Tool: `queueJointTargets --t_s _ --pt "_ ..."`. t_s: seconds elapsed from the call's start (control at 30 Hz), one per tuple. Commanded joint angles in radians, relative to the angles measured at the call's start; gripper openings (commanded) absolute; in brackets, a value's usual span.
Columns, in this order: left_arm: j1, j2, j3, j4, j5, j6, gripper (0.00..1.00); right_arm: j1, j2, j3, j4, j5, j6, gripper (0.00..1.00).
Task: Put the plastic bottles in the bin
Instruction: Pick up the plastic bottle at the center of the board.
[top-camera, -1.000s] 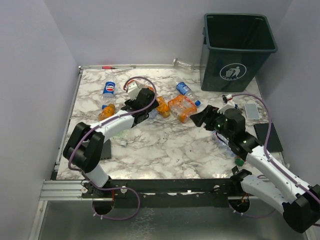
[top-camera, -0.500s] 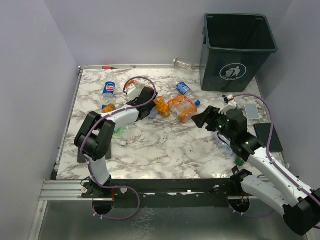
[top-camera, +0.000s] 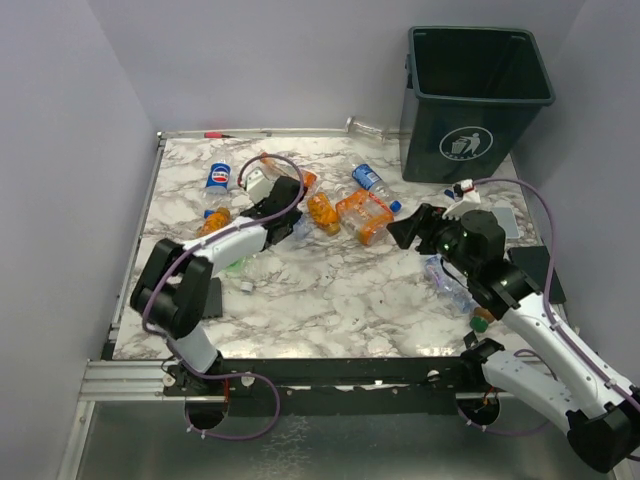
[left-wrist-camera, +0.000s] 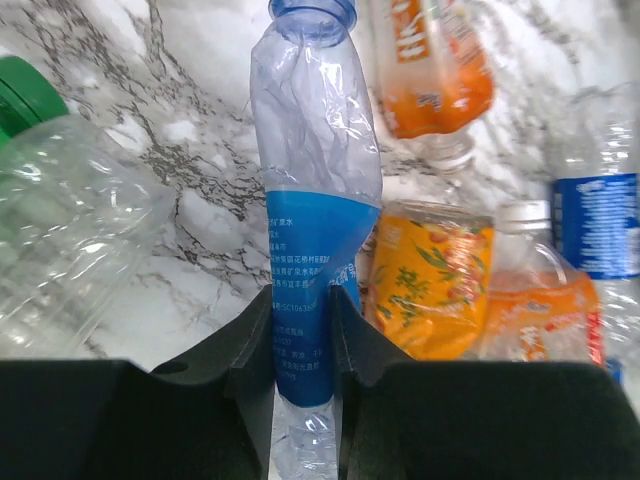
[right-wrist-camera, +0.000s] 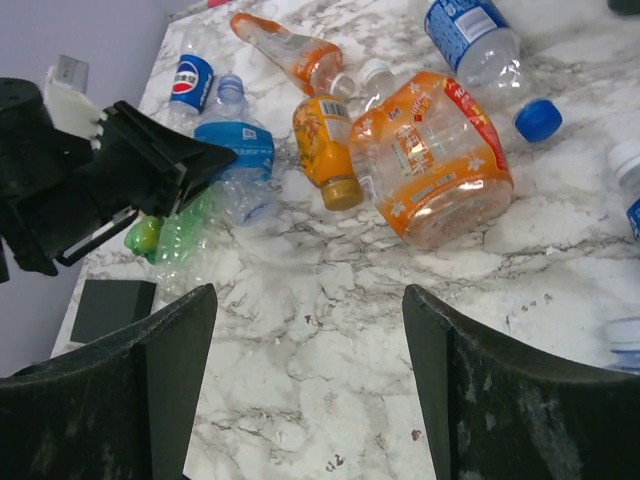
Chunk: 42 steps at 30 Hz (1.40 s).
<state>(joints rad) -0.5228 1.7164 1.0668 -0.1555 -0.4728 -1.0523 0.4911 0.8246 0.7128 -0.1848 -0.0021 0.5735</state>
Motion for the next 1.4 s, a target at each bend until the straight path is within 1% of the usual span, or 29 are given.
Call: queueJointTargets --t_s 0.0,0.07,0.17,0.23,0.3,0.4,0.47,0.5,0.6,0.67,0.77,0.87,1.0,1.2,1.3,1.37 --pt "0.007 -0.21 -0.037 0.015 0.021 0.074 0.15 0.003 0.014 0.074 -0.053 -0.036 -0.06 0.79" --pt "0.006 -0.282 -0.045 0.036 0.071 0.148 0.12 0.003 0.017 0.096 -0.065 -0.038 -0.041 0.79" --pt "0.005 -0.376 -0.066 0.081 0.205 0.274 0.11 0.003 -0.005 0.076 0.009 -0.092 -0.02 0.79" --pt "0.005 -0.444 -0.097 0.134 0.315 0.366 0.11 0.003 -0.022 0.065 0.068 -0.17 -0.015 0.79" --pt "0.005 -0.516 -0.152 0.201 0.439 0.48 0.1 0.003 -0.019 0.081 0.093 -0.272 -0.01 0.8" --pt "0.006 -0.63 -0.229 0.322 0.65 0.597 0.08 0.004 0.005 0.114 0.131 -0.427 0.036 0.82" --pt "0.002 -0.697 -0.285 0.403 0.771 0.649 0.03 0.003 0.014 0.111 0.216 -0.505 0.076 0.84" --pt "-0.005 -0.728 -0.312 0.44 0.809 0.671 0.01 0.003 0.016 0.104 0.262 -0.526 0.1 0.84" --pt "-0.036 -0.797 -0.413 0.58 0.884 0.68 0.0 0.004 0.026 0.077 0.387 -0.541 0.163 0.87" --pt "-0.056 -0.825 -0.48 0.695 0.935 0.665 0.0 0.004 0.048 0.074 0.425 -0.521 0.182 0.87" --pt "-0.102 -0.843 -0.534 0.783 0.968 0.679 0.0 0.004 0.083 0.072 0.485 -0.497 0.209 0.88" --pt "-0.127 -0.846 -0.562 0.808 0.959 0.699 0.0 0.006 0.115 0.073 0.547 -0.48 0.237 0.88" --pt "-0.149 -0.845 -0.591 0.836 0.946 0.687 0.0 0.018 0.177 0.1 0.588 -0.49 0.252 0.86" --pt "-0.169 -0.856 -0.604 0.836 0.92 0.685 0.0 0.079 0.255 0.137 0.574 -0.467 0.236 0.75" --pt "-0.172 -0.859 -0.607 0.836 0.912 0.688 0.0 0.098 0.268 0.137 0.583 -0.444 0.234 0.71" --pt "-0.176 -0.855 -0.607 0.835 0.91 0.689 0.0 0.103 0.273 0.142 0.585 -0.431 0.234 0.66"
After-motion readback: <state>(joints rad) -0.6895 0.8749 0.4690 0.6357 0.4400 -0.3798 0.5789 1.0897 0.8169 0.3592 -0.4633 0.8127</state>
